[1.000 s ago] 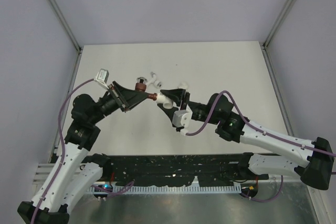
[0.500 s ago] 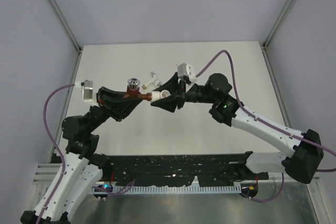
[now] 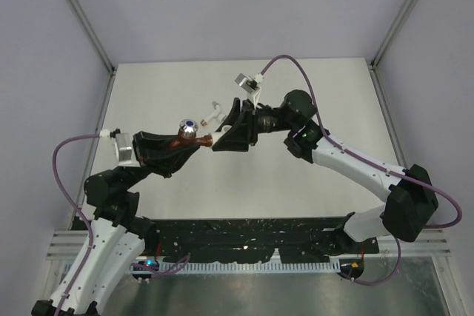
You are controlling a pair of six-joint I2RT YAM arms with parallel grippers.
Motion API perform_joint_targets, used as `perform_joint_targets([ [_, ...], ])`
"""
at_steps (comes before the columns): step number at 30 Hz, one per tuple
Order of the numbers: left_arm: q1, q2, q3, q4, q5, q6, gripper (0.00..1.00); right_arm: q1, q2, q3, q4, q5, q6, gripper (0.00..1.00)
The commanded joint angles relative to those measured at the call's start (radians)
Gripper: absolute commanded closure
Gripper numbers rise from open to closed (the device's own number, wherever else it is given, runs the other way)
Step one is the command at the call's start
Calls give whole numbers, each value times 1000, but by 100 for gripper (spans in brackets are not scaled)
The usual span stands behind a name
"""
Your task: Install the water faucets
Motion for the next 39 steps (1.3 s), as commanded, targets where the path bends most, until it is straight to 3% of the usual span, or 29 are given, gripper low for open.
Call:
perform_joint_targets([
  [1, -21, -70, -8, 33, 16, 61, 100, -27, 44, 43, -58, 115, 66, 80],
  [5, -21, -113, -13, -120, -142, 15, 100, -42, 1, 26, -64, 162, -34, 61],
  [8, -21, -126, -5, -226, -234, -60, 100, -47, -68, 28, -169, 231, -232, 44],
  [12, -21, -123, 3, -343, -338, -212, 100, -48, -144, 25, -305, 346, -482, 34],
  [18, -23, -107, 35, -472, -420, -406, 100, -47, -246, -39, -372, 481, -787, 27],
  [25, -23, -20, 85, -558, -406, -632, 100, -15, -370, -236, -143, 403, -1092, 19],
  [32, -20, 87, 99, -500, -293, -799, 100, 111, -453, -403, -53, 441, -1543, 16],
  [39, -21, 146, 105, -424, -210, -875, 100, 199, -441, -437, -6, 582, -1749, 16],
])
